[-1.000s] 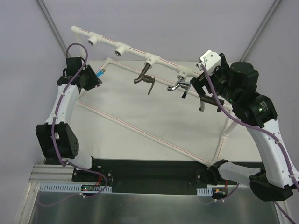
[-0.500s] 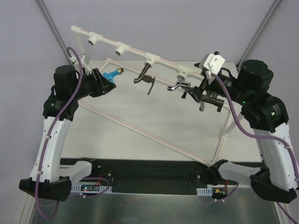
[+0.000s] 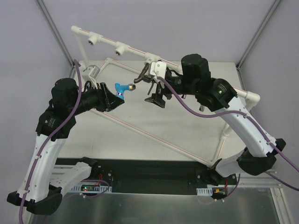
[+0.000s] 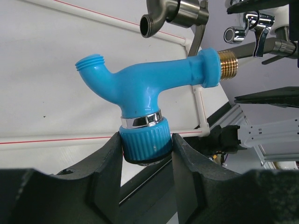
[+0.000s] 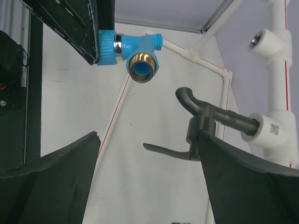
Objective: Install the water faucets
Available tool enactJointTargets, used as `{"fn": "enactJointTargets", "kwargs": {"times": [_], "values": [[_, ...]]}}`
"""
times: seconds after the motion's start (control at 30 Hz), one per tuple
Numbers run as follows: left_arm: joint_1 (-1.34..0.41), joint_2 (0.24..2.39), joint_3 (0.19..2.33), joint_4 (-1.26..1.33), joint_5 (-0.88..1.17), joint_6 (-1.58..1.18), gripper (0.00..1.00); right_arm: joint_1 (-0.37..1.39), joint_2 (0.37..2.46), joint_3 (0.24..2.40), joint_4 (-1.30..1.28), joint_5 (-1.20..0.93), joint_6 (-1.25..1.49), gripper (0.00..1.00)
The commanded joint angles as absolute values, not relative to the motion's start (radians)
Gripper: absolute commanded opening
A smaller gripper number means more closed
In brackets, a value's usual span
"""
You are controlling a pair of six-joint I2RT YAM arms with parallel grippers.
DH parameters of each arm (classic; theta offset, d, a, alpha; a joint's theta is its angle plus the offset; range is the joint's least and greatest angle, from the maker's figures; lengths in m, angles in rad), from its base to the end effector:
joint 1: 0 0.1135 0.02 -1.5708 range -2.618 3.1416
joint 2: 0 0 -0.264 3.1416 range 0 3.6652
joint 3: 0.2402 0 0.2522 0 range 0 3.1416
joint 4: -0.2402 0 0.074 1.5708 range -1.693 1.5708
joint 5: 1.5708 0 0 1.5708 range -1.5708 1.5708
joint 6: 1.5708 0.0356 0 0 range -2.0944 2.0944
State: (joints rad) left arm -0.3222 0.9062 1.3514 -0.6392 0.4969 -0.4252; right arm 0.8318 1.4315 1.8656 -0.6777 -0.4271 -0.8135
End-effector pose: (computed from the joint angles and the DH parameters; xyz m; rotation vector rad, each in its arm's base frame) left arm 0.1424 -0.0654 0.4607 0.2836 1.8242 -0.9696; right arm 0.1801 0.2196 0.5067 -1.5138 0.9922 0.3997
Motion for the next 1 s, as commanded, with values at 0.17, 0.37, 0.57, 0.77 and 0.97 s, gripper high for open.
{"fn": "enactJointTargets", "kwargs": {"times": [0.17, 0.37, 0.57, 0.77, 0.97], "values": [[-0.356, 0.885, 1.338, -0.663, 0.540, -0.357, 0.00, 0.905, 1.519, 1.950, -0.517, -0.451, -0.770, 0.82], [-0.370, 0.902, 1.357, -0.678, 0.558, -0.338, 0.00, 0.931, 1.572, 1.979, -0.531, -0.476, -0.769, 0.67], [-0.377, 0.919, 1.385, -0.690, 0.569, -0.318, 0.00, 0.943, 1.598, 1.988, -0.543, -0.483, -0.772, 0.53], [-0.377, 0.930, 1.408, -0.696, 0.566, -0.295, 0.00, 0.945, 1.617, 2.002, -0.575, -0.459, -0.778, 0.36], [-0.377, 0.928, 1.427, -0.699, 0.534, -0.261, 0.03, 0.943, 1.618, 2.013, -0.594, -0.420, -0.776, 0.08]]}}
